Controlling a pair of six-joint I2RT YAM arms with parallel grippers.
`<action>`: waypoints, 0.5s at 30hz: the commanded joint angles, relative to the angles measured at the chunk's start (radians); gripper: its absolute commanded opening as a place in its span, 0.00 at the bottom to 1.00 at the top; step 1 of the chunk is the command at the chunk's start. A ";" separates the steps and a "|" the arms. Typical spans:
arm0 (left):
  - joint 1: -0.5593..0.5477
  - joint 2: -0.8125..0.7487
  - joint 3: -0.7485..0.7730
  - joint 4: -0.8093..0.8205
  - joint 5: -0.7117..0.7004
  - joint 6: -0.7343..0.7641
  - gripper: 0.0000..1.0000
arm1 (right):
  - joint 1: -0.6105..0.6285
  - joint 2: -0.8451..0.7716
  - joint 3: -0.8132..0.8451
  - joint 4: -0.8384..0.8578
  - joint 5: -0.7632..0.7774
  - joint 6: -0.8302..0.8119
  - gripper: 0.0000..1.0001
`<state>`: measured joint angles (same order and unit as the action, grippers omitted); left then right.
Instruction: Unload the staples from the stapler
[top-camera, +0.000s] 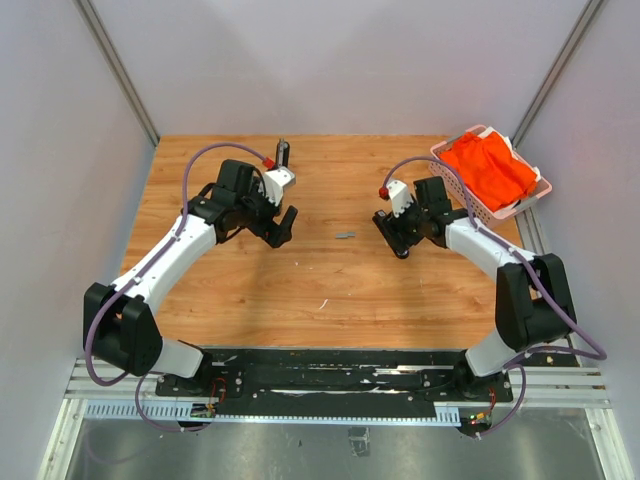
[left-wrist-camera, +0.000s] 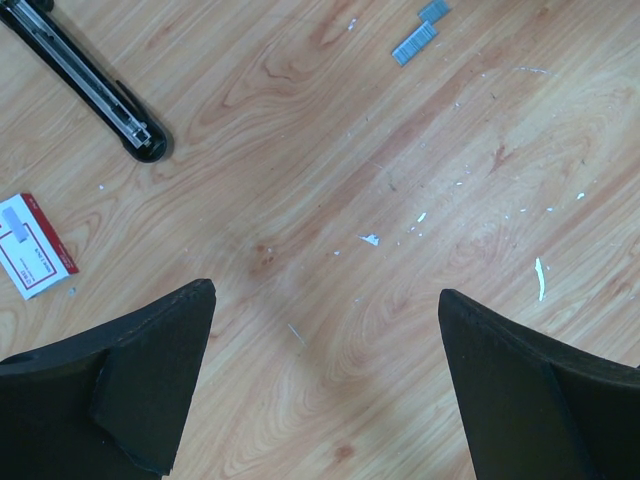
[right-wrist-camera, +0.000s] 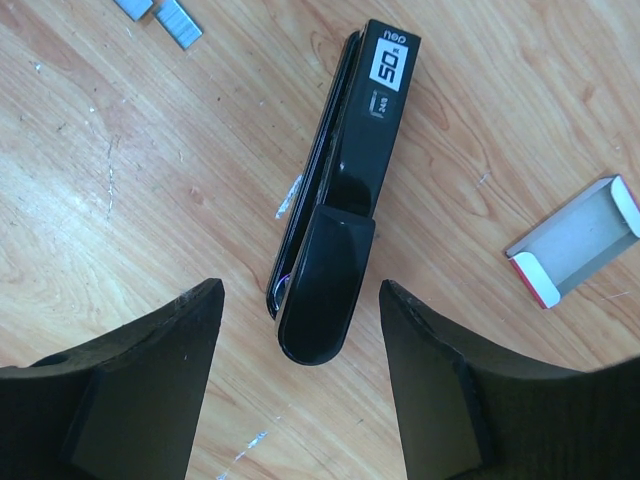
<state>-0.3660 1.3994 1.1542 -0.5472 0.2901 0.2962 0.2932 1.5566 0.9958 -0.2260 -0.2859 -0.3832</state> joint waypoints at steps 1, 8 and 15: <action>-0.005 -0.011 -0.008 0.013 0.014 0.018 0.98 | 0.012 0.021 0.003 -0.022 0.012 -0.002 0.65; -0.005 -0.007 -0.014 0.012 0.020 0.017 0.98 | 0.012 0.041 0.009 -0.029 0.009 -0.005 0.55; -0.005 -0.010 -0.012 0.001 0.043 0.033 0.98 | 0.013 0.046 0.010 -0.030 0.025 -0.010 0.52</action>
<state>-0.3679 1.3994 1.1484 -0.5476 0.2985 0.3096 0.2932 1.5883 0.9958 -0.2363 -0.2745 -0.3866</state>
